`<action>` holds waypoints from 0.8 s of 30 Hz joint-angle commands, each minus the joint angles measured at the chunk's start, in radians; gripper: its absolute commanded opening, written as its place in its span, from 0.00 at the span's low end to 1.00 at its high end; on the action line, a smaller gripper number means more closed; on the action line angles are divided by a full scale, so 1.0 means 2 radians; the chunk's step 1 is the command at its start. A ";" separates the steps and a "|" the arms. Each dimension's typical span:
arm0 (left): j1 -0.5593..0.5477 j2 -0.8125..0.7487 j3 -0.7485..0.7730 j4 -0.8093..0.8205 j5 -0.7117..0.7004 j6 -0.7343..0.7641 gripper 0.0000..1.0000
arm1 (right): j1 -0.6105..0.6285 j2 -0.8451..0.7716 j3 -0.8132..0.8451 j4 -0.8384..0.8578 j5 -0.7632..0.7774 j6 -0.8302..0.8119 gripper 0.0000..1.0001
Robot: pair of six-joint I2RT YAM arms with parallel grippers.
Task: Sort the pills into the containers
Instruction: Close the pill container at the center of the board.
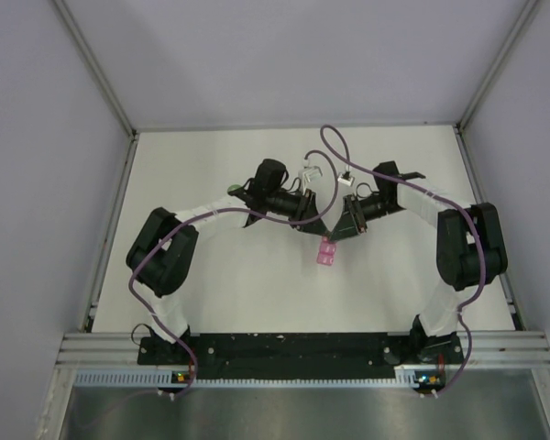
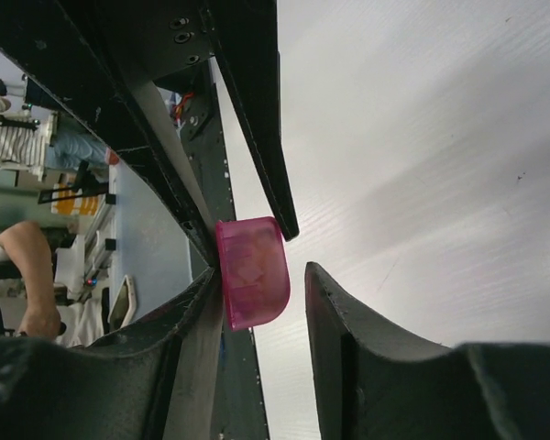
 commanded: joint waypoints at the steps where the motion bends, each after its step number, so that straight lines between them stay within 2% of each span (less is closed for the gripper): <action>1: -0.005 -0.008 -0.001 0.032 0.020 -0.016 0.00 | 0.006 -0.007 0.024 0.023 -0.012 0.000 0.41; 11: 0.009 -0.014 -0.019 0.057 0.018 -0.031 0.00 | 0.005 -0.010 0.021 0.028 -0.011 0.006 0.48; 16: 0.030 -0.017 -0.033 0.085 0.017 -0.056 0.00 | 0.002 -0.014 0.021 0.028 -0.014 0.006 0.58; 24: 0.050 -0.035 -0.057 0.117 -0.001 -0.087 0.00 | 0.000 -0.022 0.012 0.046 -0.016 0.022 0.63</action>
